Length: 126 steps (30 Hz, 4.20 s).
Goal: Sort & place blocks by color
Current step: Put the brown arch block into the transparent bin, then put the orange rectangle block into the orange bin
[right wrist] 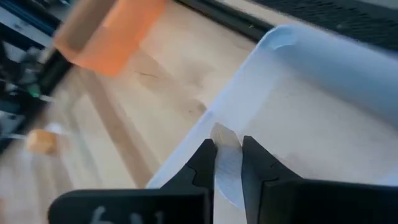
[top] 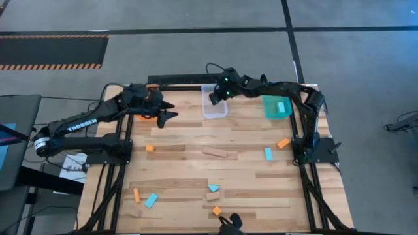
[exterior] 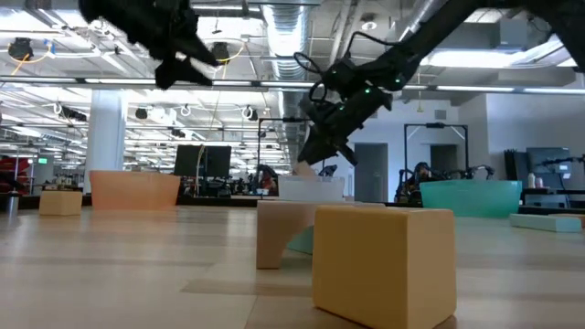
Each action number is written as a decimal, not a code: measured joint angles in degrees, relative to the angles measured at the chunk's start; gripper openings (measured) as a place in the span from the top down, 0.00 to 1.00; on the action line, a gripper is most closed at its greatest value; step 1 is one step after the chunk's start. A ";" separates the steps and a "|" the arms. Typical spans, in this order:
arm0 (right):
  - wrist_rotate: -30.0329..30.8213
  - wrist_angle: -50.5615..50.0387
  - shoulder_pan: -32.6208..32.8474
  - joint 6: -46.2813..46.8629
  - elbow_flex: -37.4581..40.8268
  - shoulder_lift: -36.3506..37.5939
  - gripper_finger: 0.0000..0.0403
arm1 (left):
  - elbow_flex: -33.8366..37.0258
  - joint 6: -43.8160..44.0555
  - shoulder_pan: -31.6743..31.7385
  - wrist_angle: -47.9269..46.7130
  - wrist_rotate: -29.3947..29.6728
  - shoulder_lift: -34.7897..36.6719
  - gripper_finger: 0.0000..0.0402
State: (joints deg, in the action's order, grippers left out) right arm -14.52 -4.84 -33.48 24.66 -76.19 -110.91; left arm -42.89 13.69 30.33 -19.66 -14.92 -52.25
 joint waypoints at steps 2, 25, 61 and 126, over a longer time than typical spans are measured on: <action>0.40 -3.37 -0.06 -1.64 -2.39 -0.67 0.87 | 4.47 3.47 -0.06 2.99 -0.29 1.51 0.42; -0.23 -10.93 -2.94 -5.23 -5.95 -1.07 0.41 | 11.73 4.77 -6.80 6.95 -0.17 0.92 0.42; 2.59 -48.35 10.88 -27.23 -14.24 19.77 0.28 | 11.05 91.00 -50.78 -17.00 -13.58 -0.37 0.42; 0.90 -45.48 13.85 -20.87 -6.02 19.75 0.28 | 13.02 87.46 -45.10 -9.62 36.83 8.28 0.93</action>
State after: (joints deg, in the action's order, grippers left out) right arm -13.62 -50.33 -19.63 3.78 -82.21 -91.15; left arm -29.87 101.15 -14.78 -29.29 21.91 -43.98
